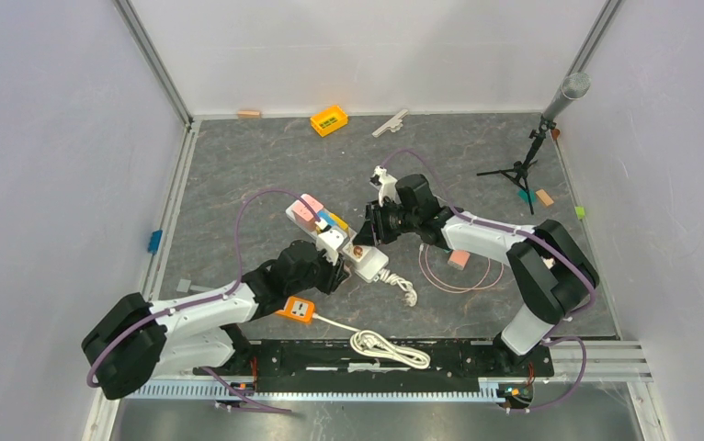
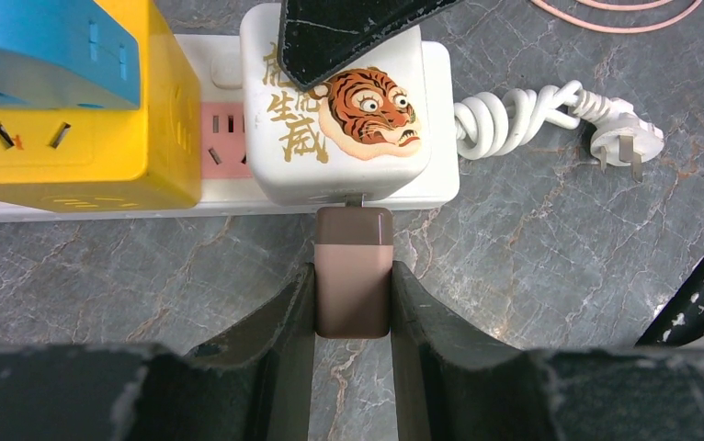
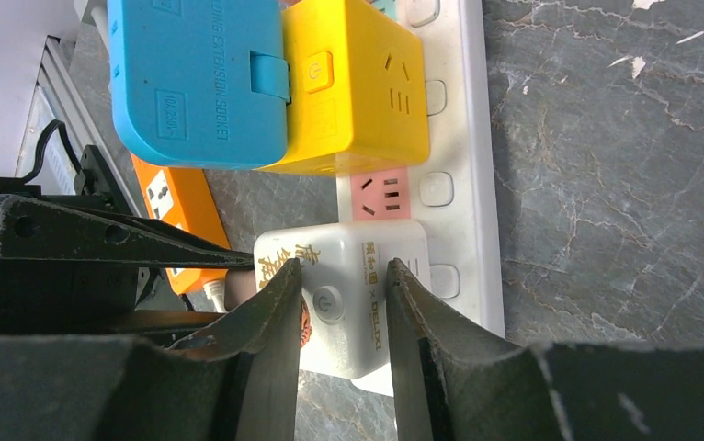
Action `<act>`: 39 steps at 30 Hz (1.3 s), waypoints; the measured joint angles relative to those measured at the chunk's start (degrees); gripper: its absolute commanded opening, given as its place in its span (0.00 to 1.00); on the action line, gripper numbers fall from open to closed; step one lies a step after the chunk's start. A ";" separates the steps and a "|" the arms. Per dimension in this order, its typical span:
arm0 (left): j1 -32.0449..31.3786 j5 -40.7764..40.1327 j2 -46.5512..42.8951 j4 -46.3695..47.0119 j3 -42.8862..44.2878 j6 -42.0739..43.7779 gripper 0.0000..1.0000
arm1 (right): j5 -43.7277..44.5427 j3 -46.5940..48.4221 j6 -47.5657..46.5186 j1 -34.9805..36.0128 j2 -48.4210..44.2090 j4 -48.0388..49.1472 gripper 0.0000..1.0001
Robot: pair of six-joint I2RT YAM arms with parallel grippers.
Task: Insert the plug
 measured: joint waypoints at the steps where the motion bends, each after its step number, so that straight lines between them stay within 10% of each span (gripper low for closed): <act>1: -0.02 -0.17 0.20 0.28 0.00 -0.15 0.02 | 0.20 -0.11 0.02 0.00 -0.02 0.26 0.32; 19: -1.22 -3.87 1.88 1.99 0.61 -2.82 0.02 | 2.34 -5.44 0.90 0.00 -1.92 8.33 0.01; 39: -1.49 -5.62 5.18 9.94 -0.46 -3.67 0.02 | 6.08 -9.44 1.25 0.02 -3.50 14.88 0.00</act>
